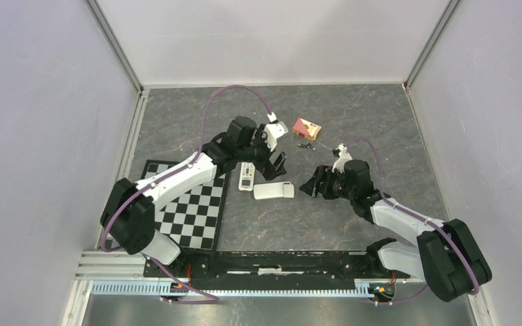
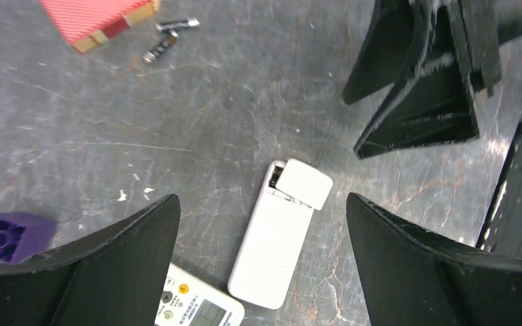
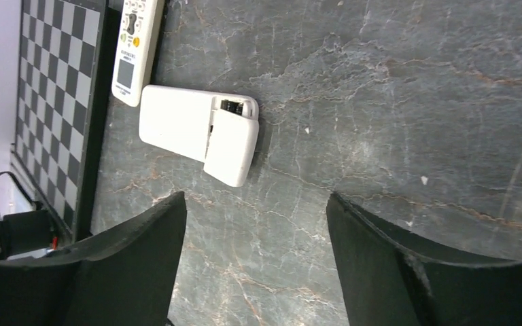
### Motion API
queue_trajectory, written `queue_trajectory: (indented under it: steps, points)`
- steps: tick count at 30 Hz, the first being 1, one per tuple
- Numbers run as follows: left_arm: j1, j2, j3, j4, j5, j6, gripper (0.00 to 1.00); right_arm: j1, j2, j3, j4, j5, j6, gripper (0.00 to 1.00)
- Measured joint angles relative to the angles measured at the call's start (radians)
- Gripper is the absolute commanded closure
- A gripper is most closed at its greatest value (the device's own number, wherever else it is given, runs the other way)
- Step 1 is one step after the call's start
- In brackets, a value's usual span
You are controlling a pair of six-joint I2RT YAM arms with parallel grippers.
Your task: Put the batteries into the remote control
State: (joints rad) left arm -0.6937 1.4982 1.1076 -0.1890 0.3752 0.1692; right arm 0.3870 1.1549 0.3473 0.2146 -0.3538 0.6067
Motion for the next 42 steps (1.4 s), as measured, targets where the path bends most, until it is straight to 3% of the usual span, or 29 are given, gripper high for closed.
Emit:
queue_trajectory:
  steps: [3,7,15,28,42]
  points:
    - [-0.003,0.050,-0.022,0.001,0.063,0.053,0.03,0.001,0.037,0.000,0.034,-0.025,0.048,0.30]
    - [-0.031,0.135,-0.023,0.001,0.098,0.097,0.05,0.013,0.127,0.000,0.068,-0.066,0.093,0.32]
    - [-0.114,0.207,-0.024,-0.018,0.058,0.193,0.02,0.037,0.188,0.012,0.114,-0.055,0.130,0.41]
    - [-0.115,0.298,-0.036,-0.014,0.001,0.339,0.07,0.061,0.393,0.119,0.192,-0.060,0.159,0.63]
    - [-0.116,0.341,-0.032,0.002,0.009,0.387,0.12,0.069,0.432,0.126,0.216,-0.093,0.174,0.73]
